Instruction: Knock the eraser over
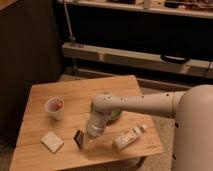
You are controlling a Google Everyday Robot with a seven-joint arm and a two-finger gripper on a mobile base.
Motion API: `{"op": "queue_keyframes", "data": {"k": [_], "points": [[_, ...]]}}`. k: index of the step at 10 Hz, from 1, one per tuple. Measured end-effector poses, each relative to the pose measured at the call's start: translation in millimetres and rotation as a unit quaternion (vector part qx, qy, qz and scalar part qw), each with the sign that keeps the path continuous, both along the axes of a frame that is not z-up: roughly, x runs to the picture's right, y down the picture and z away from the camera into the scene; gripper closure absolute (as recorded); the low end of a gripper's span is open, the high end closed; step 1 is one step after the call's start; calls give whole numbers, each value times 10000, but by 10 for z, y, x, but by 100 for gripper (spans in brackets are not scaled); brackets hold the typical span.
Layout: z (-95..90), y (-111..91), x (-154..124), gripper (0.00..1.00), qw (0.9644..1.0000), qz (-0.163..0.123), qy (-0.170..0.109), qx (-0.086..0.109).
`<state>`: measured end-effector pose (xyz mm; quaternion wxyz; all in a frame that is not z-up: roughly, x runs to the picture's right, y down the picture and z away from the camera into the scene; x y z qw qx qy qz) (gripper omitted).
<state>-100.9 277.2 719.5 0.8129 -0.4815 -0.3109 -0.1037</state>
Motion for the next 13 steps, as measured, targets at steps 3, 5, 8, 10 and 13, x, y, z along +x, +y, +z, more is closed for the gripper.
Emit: {"op": "queue_keyframes", "data": {"k": [3, 5, 8, 10, 13], "points": [[24, -106, -75, 100, 10000, -10, -59, 22], [99, -214, -83, 100, 9999, 31, -53, 89], [19, -163, -109, 100, 9999, 5, -59, 108], [38, -278, -60, 100, 9997, 68, -5, 218], [65, -278, -2, 100, 9995, 14, 50, 312]]}}
